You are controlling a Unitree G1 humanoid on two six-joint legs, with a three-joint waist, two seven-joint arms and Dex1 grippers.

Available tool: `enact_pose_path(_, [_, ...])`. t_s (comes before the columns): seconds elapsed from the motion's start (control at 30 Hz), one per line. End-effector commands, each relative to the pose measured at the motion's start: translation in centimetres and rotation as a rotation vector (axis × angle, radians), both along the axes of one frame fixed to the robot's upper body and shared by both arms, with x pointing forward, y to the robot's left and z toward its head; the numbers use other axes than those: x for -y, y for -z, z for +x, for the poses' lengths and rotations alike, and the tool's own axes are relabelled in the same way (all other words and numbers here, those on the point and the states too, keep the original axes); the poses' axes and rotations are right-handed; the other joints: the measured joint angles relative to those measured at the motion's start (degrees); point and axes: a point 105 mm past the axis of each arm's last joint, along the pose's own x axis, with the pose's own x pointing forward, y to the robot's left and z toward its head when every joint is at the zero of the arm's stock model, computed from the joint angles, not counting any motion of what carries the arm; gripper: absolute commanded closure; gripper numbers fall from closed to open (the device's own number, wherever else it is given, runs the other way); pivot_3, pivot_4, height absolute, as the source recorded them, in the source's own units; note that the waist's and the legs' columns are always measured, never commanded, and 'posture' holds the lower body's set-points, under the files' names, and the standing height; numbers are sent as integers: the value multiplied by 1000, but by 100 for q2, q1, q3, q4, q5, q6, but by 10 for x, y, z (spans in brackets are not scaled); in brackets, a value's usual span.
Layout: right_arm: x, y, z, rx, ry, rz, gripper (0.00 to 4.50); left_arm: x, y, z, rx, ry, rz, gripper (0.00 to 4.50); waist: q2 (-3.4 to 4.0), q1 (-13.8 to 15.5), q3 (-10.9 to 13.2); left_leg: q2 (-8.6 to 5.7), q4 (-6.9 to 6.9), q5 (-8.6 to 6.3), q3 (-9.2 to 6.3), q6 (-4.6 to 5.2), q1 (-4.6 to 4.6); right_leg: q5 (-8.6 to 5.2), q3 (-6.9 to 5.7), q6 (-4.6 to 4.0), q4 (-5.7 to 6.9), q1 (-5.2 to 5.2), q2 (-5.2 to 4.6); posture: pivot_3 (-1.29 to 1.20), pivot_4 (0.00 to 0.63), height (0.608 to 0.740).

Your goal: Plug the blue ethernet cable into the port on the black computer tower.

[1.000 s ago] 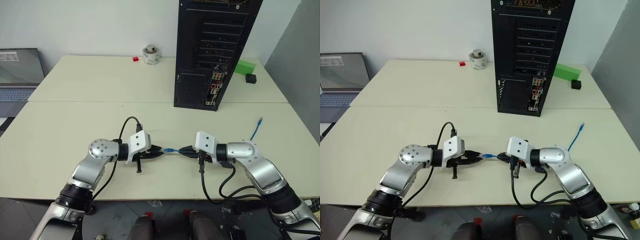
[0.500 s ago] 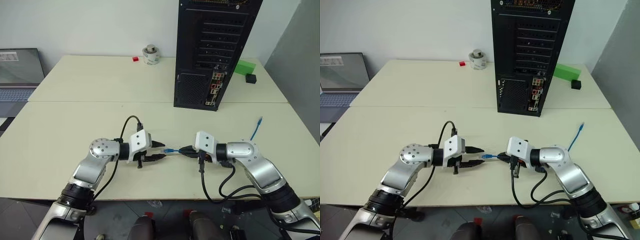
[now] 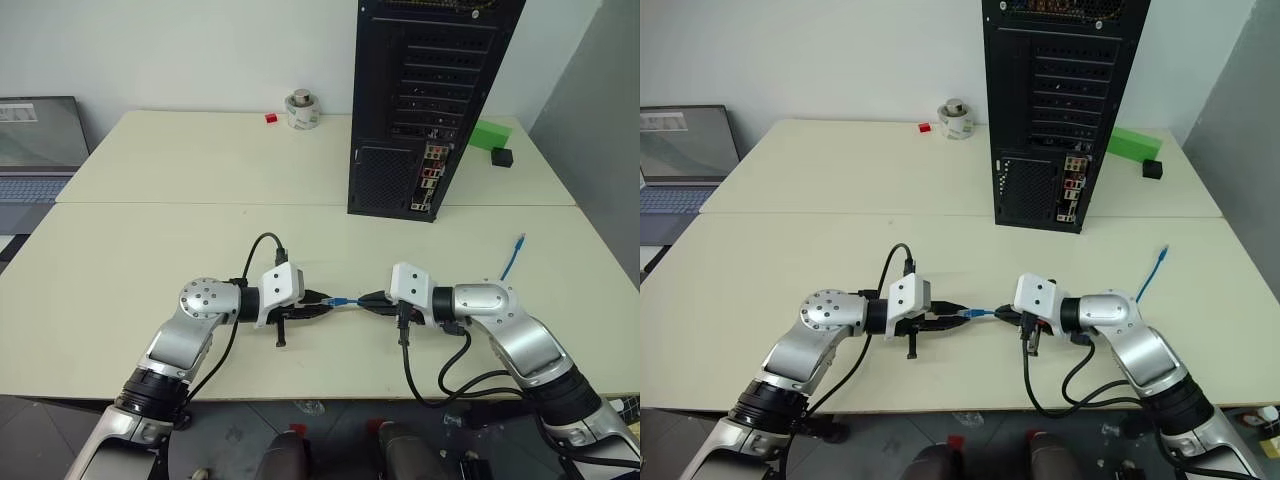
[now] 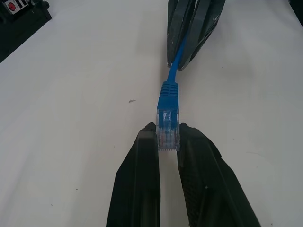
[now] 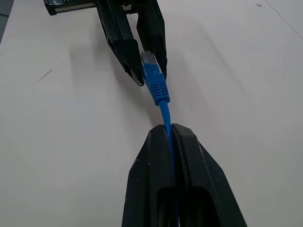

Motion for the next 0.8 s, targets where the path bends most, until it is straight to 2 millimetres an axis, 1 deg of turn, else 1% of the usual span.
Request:
enact_pose_path(0.03, [-5,-9,-2,39,-43,-5,4500,4,-11,2,51,14,-18,4219,0,0,0,0,0,0,0,0,0,0,0,0,0,0,0,0,150,740])
enact_pose_path(0.1, [-5,-8,-4,26,-52,-7,4500,4,-11,3,56,6,-24,4219,0,0,0,0,0,0,0,0,0,0,0,0,0,0,0,0,150,740])
enact_pose_path(0.13, [-4,-8,-4,20,-53,-6,4252,4,-10,3,61,5,-26,4219,0,0,0,0,0,0,0,0,0,0,0,0,0,0,0,0,150,740])
enact_pose_path(0.23, [-1,-10,-4,11,-55,-7,3701,4,-9,1,91,7,-36,4219,0,1,0,0,0,0,0,0,0,0,0,0,0,0,0,0,150,740])
enact_pose_path(0.33, [5,-16,-5,-7,-59,-2,2766,6,-12,2,149,-6,-49,4219,0,1,0,0,0,0,0,0,0,0,0,0,0,0,-1,0,150,740])
enact_pose_path(0.43, [15,-23,-7,-31,-56,8,2164,10,-15,0,231,-11,-64,4219,0,7,0,-1,0,0,-1,0,0,0,0,0,0,0,-2,0,150,740])
enact_pose_path(0.5, [20,-31,-3,-32,-9,54,1704,14,-18,-1,322,-14,-72,4219,0,10,0,-1,1,0,-1,0,0,0,1,0,-1,0,-5,0,150,740])
enact_pose_path(0.57, [24,-41,-5,-87,18,141,1152,15,-21,-1,467,-28,-67,4219,0,9,0,0,0,0,-1,0,0,0,1,-1,-1,0,-6,0,150,740])
enact_pose_path(0.67, [24,-51,-10,-154,36,235,1101,17,-23,-6,630,-7,-57,4219,0,11,0,1,0,0,-2,0,0,1,1,-1,-1,0,-30,0,150,740])
enact_pose_path(0.8, [20,-60,-11,-227,64,325,1101,18,-24,-16,868,90,-16,4219,0,9,0,-2,-1,0,-2,0,0,1,-1,-2,-1,1,-32,0,150,740])
